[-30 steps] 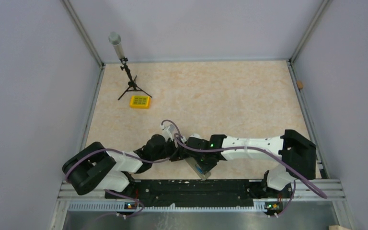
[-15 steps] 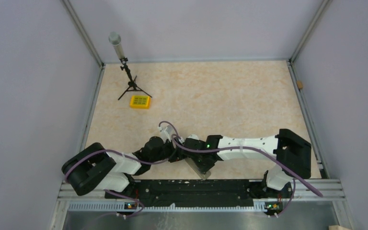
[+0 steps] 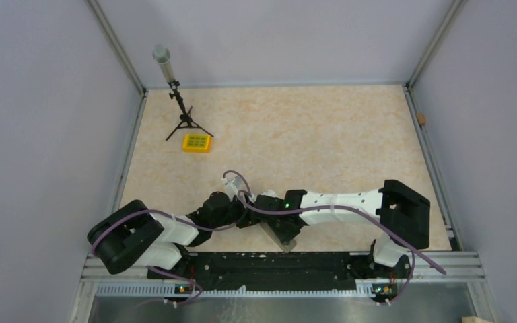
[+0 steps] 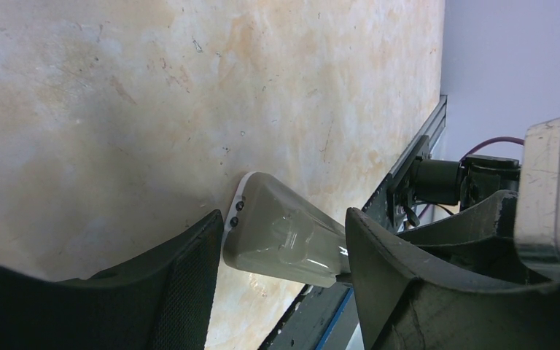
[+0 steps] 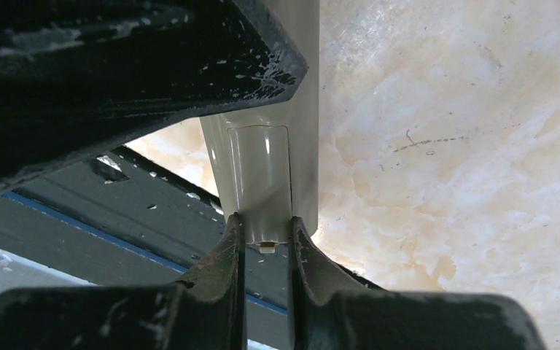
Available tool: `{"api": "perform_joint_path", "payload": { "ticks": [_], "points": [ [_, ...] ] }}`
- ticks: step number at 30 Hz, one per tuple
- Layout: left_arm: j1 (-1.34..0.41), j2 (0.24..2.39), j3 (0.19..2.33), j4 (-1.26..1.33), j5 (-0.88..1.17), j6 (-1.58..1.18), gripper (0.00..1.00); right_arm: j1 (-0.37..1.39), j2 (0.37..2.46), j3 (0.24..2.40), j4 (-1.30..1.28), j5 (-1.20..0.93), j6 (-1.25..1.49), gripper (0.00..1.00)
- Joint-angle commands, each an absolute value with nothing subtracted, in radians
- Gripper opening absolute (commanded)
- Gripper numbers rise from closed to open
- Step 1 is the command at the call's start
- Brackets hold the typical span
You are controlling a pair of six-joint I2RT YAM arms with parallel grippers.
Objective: Load the batteries into the remote control
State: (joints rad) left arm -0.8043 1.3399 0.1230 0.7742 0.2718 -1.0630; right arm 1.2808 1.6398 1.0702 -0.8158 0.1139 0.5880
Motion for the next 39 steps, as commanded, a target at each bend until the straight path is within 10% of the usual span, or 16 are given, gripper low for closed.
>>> {"api": "perform_joint_path", "payload": {
  "ticks": [1,9,17,20,24,39],
  "points": [
    [-0.808,1.355,0.098,0.745,0.277,-1.048,0.64,1.292,1.663,1.121,-0.805,0.138,0.603,0.00],
    [-0.809,1.351,0.095,0.746,0.281,-1.046,0.64,1.293,1.653,1.123,-0.794,0.143,0.606,0.45],
    [-0.808,1.334,0.097,0.721,0.268,-1.040,0.65,1.305,1.606,1.128,-0.809,0.185,0.629,0.50],
    [-0.807,1.315,0.100,0.694,0.260,-1.032,0.66,1.308,1.550,1.121,-0.809,0.203,0.642,0.45],
    [-0.807,1.280,0.101,0.657,0.247,-1.023,0.66,1.308,1.485,1.085,-0.784,0.205,0.653,0.00],
    [-0.808,1.167,0.112,0.527,0.204,-0.991,0.71,1.308,1.505,0.968,-0.672,0.157,0.655,0.00]
  ]
}}
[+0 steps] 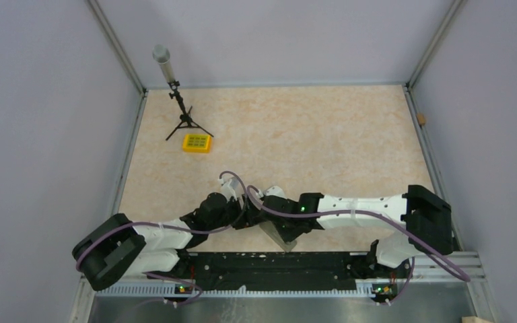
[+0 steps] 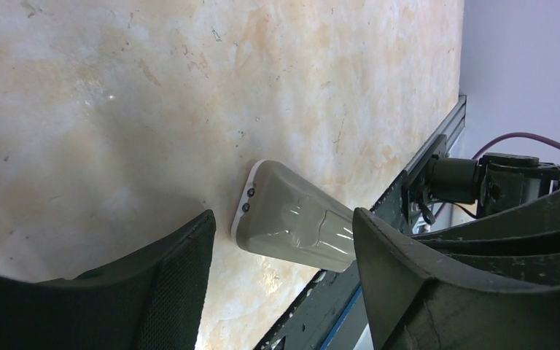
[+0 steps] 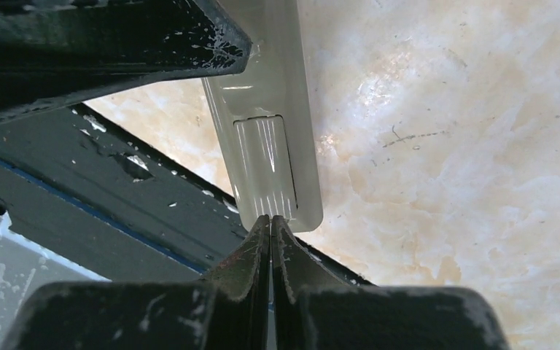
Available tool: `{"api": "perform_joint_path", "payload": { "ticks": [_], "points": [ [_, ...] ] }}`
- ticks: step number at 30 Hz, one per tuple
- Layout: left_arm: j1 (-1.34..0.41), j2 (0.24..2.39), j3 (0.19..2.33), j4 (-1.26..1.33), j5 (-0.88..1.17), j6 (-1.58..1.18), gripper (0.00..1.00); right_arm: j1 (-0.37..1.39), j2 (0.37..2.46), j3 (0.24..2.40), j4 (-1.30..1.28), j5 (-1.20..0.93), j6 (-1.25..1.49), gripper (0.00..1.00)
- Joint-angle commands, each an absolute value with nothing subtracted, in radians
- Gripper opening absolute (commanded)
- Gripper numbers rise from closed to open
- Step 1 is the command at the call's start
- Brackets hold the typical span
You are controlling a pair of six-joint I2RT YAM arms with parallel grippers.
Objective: Load the batteries into the remote control
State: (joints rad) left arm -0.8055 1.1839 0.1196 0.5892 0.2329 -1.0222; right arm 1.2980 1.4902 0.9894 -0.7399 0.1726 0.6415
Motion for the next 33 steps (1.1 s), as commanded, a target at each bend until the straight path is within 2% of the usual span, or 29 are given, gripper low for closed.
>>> {"api": "perform_joint_path", "payload": {
  "ticks": [1,11,12,16,20,26,33],
  "points": [
    [-0.807,1.163,0.113,0.526,0.204,-0.990,0.72,1.308,1.514,0.958,-0.657,0.148,0.655,0.00],
    [-0.807,1.156,0.111,0.519,0.209,-0.982,0.78,1.308,1.522,0.943,-0.657,0.174,0.645,0.00],
    [-0.807,1.152,0.112,0.514,0.209,-0.980,0.79,1.308,1.512,0.949,-0.665,0.187,0.642,0.02],
    [-0.807,1.101,0.120,0.447,0.196,-0.963,0.83,1.308,1.443,0.962,-0.676,0.227,0.621,0.36],
    [-0.807,1.010,0.116,0.350,0.145,-0.962,0.91,1.305,1.387,0.941,-0.624,0.213,0.531,0.52],
    [-0.808,0.818,0.094,0.177,0.054,-0.974,0.98,1.304,1.373,0.866,-0.494,0.146,0.440,0.64],
    [-0.807,0.632,0.118,-0.037,-0.054,-0.954,0.99,1.304,1.441,0.800,-0.383,0.169,0.421,0.65]
  ]
}}
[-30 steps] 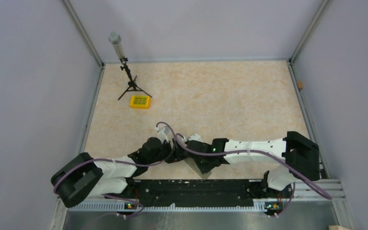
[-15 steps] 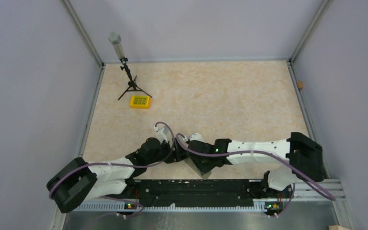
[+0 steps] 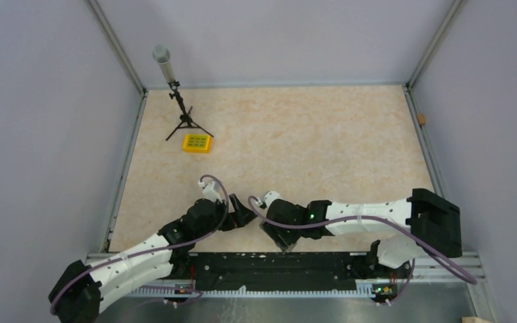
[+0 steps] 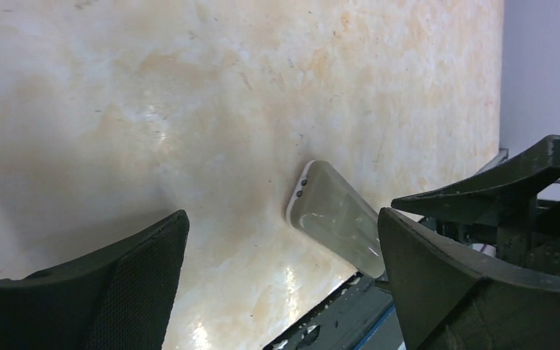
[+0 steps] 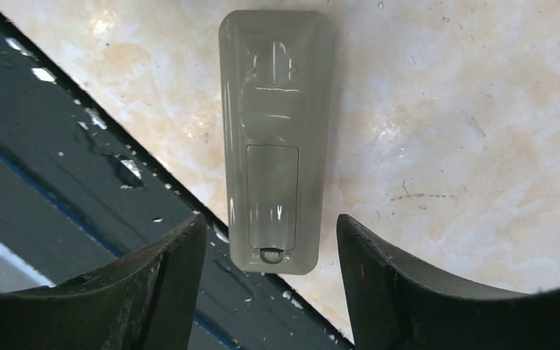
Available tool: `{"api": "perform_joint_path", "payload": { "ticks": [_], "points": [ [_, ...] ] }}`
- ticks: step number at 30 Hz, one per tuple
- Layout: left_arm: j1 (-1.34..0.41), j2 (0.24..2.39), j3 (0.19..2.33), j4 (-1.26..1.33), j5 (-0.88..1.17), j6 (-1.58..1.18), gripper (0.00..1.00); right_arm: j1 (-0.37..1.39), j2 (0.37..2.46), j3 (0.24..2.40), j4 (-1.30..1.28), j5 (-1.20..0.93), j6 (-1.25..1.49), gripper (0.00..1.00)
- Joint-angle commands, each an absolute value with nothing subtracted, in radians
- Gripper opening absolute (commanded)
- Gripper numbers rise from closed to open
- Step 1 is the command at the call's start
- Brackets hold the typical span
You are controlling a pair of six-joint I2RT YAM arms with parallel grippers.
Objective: Load the batteries into the remote control
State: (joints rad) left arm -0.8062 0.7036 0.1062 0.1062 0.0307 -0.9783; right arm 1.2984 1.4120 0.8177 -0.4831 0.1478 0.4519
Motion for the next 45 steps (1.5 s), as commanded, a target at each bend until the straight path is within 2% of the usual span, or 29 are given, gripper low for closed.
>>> {"api": "perform_joint_path", "payload": {
  "ticks": [1,11,14,17,19,21,22,25,34,45],
  "points": [
    [-0.808,0.617,0.119,-0.053,-0.063,-0.954,0.99,1.304,1.446,0.793,-0.372,0.174,0.422,0.65],
    [-0.807,0.564,0.118,-0.109,-0.089,-0.966,0.99,1.356,1.513,0.760,-0.333,0.201,0.438,0.65],
    [-0.807,0.570,0.109,-0.085,-0.065,-0.972,0.99,1.373,1.549,0.764,-0.343,0.223,0.453,0.61],
    [-0.807,0.586,0.109,-0.053,-0.028,-0.971,0.99,1.374,1.563,0.756,-0.346,0.236,0.469,0.44],
    [-0.807,0.593,0.110,-0.048,-0.009,-0.974,0.99,1.374,1.556,0.752,-0.354,0.247,0.477,0.27],
    [-0.807,0.593,0.108,-0.027,0.028,-0.974,0.99,1.374,1.532,0.752,-0.365,0.270,0.490,0.03],
    [-0.807,0.591,0.106,-0.013,0.043,-0.974,0.99,1.374,1.510,0.752,-0.367,0.284,0.499,0.00],
    [-0.807,0.586,0.103,0.073,0.111,-0.977,0.99,1.358,1.422,0.740,-0.349,0.285,0.517,0.00],
    [-0.807,0.559,0.083,0.294,0.262,-0.994,0.99,1.229,1.113,0.652,-0.178,0.053,0.588,0.00],
    [-0.805,0.616,0.085,0.666,0.376,-1.092,0.99,1.122,0.952,0.573,0.105,-0.252,0.719,0.00]
  ]
}}
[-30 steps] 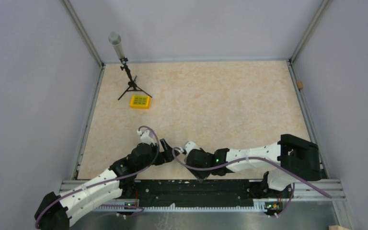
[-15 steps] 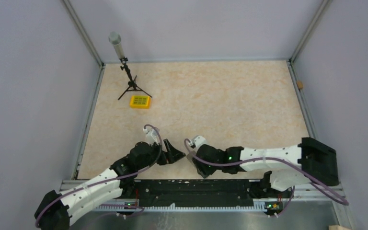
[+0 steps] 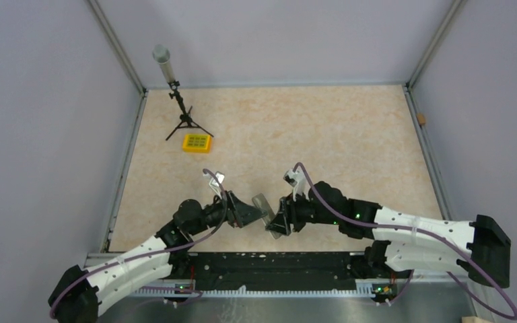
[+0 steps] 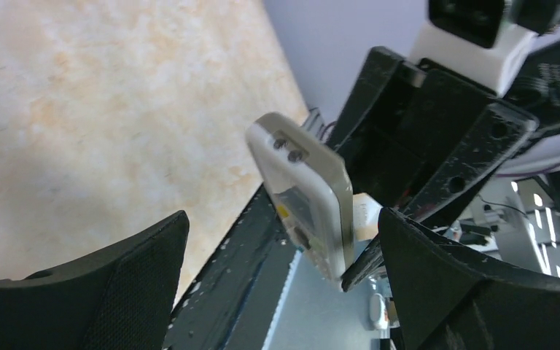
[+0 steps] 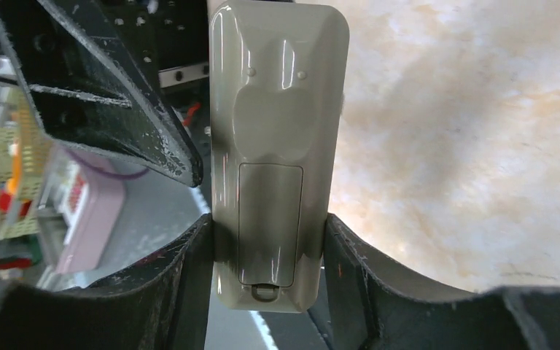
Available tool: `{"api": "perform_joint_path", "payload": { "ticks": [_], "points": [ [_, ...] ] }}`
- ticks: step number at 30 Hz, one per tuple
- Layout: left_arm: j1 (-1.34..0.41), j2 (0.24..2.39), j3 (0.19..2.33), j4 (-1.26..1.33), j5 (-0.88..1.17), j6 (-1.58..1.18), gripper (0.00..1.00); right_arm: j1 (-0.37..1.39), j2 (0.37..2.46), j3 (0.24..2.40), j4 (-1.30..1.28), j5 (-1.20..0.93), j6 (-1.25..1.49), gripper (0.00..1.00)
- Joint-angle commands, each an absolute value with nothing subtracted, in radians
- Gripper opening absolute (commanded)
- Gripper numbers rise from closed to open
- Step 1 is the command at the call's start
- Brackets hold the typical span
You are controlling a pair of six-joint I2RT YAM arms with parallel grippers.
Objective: Load the batteries into the remote control
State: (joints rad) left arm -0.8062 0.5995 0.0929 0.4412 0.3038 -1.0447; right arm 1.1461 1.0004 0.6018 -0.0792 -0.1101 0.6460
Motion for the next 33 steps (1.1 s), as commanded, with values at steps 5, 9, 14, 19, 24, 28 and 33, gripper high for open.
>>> {"api": "perform_joint_path", "payload": {
  "ticks": [5,9,14,19,24,28,33],
  "points": [
    [-0.805,0.631,0.079,0.792,0.421,-1.154,0.99,1.098,0.918,0.502,0.265,-0.329,0.809,0.00],
    [-0.804,0.607,0.077,0.810,0.434,-1.177,0.98,1.095,0.911,0.476,0.333,-0.347,0.853,0.00],
    [-0.804,0.572,0.074,0.819,0.449,-1.184,0.89,1.085,0.920,0.437,0.432,-0.370,0.912,0.00],
    [-0.805,0.556,0.066,0.827,0.444,-1.190,0.71,1.077,0.931,0.401,0.514,-0.374,0.959,0.00],
    [-0.805,0.566,0.075,0.832,0.439,-1.185,0.49,1.077,0.944,0.393,0.522,-0.378,0.964,0.00],
    [-0.805,0.579,0.097,0.783,0.410,-1.170,0.18,1.077,0.925,0.395,0.466,-0.356,0.950,0.19],
    [-0.806,0.630,0.186,0.582,0.348,-1.080,0.00,1.077,0.854,0.467,0.160,-0.216,0.801,0.59]
  ]
}}
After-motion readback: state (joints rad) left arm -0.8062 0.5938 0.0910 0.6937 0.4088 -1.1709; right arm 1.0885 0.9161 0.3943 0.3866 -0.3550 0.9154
